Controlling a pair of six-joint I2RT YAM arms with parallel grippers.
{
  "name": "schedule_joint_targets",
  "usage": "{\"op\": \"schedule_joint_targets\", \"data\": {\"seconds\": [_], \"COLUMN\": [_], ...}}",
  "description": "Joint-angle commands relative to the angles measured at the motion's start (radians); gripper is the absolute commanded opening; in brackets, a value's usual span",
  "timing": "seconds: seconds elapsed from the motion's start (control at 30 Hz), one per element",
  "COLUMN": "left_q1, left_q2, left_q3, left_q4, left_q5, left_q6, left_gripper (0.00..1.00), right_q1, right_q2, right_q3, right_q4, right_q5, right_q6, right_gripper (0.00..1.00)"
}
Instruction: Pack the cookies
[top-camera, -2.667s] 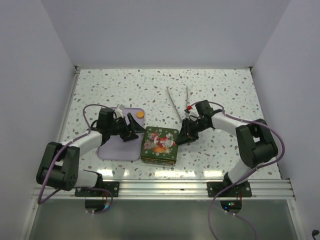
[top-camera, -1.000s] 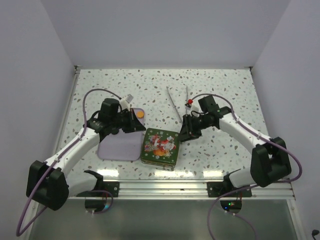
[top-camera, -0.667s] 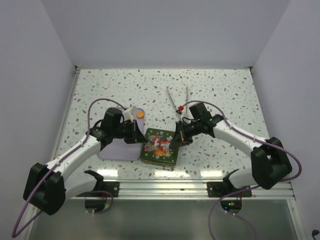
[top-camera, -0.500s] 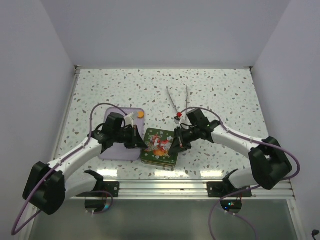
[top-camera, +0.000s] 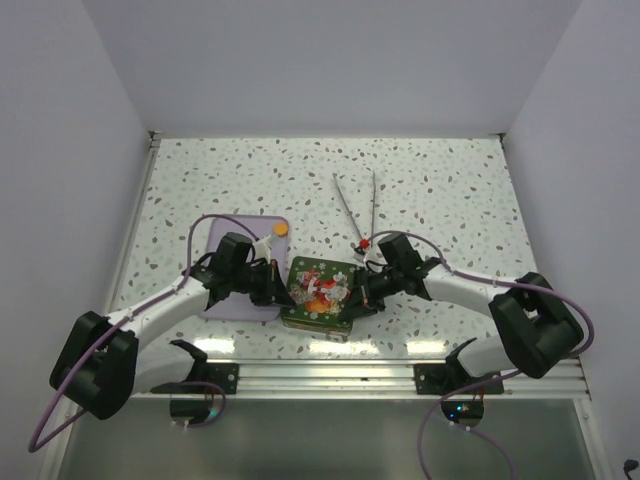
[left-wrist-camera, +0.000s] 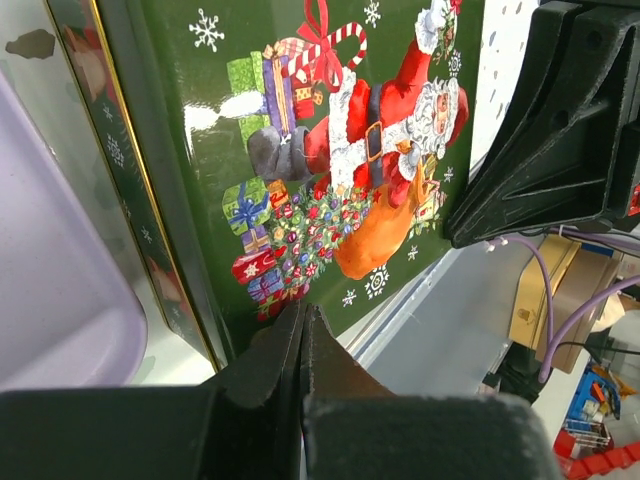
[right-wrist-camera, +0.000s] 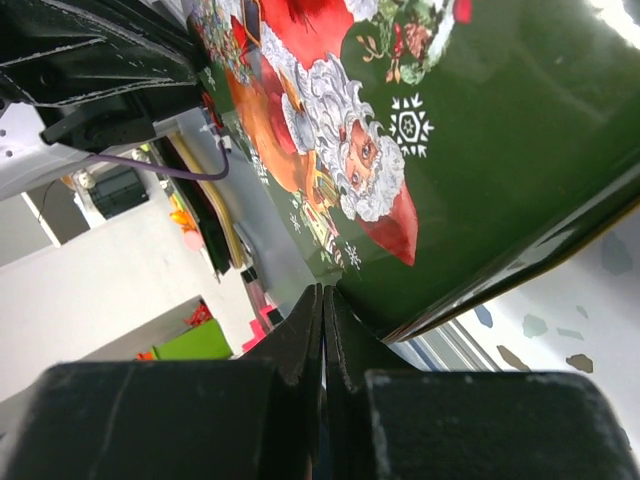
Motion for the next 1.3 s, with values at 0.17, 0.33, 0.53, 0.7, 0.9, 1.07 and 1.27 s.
{"op": "schedule_joint_targets", "data": {"seconds": [0.17, 0.33, 0.53, 0.7, 0.9, 1.07, 1.27], "left_q1": [-0.005, -0.005, -0.005, -0.005, 0.004, 0.005, 0.007], "left_q2": [-0.007, -0.038, -0.05, -0.068, -0.096, -0.113, -0.193], "left_q3": [-0.003, 0.066, 0.187, 0.265, 0.409, 0.547, 0.607], "left_q4": [-0.045, -0.086, -0.142, -0.175, -0.274, -0.37, -0.428], "left_q5": [-0.064, -0.09, -0.113, -0.122, -0.211, -0.355, -0.622], "left_q6": [0.047, 0.041, 0.027, 0.012, 0.036, 0.087, 0.108], "left_gripper": [0.0, 0.0, 0.0, 0.0, 0.0, 0.25, 1.0], "right_q1": [0.004, 0.004, 0.004, 0.004, 0.004, 0.004, 0.004], "right_q2": [-0.021, -0.053, -0.087, -0.102, -0.122, -0.136, -0.2], "right_q3": [-0.07, -0.035, 0.051, 0.12, 0.326, 0.541, 0.706], "right_q4": [0.005, -0.04, -0.121, -0.184, -0.332, -0.478, -0.592], "right_q5": [0.061, 0.071, 0.087, 0.09, 0.136, 0.197, 0.245], "right_q6": [-0.01, -0.017, -0.036, -0.048, -0.108, -0.175, -0.228], "right_gripper": [0.0, 0.0, 0.0, 0.0, 0.05, 0.42, 0.57]}}
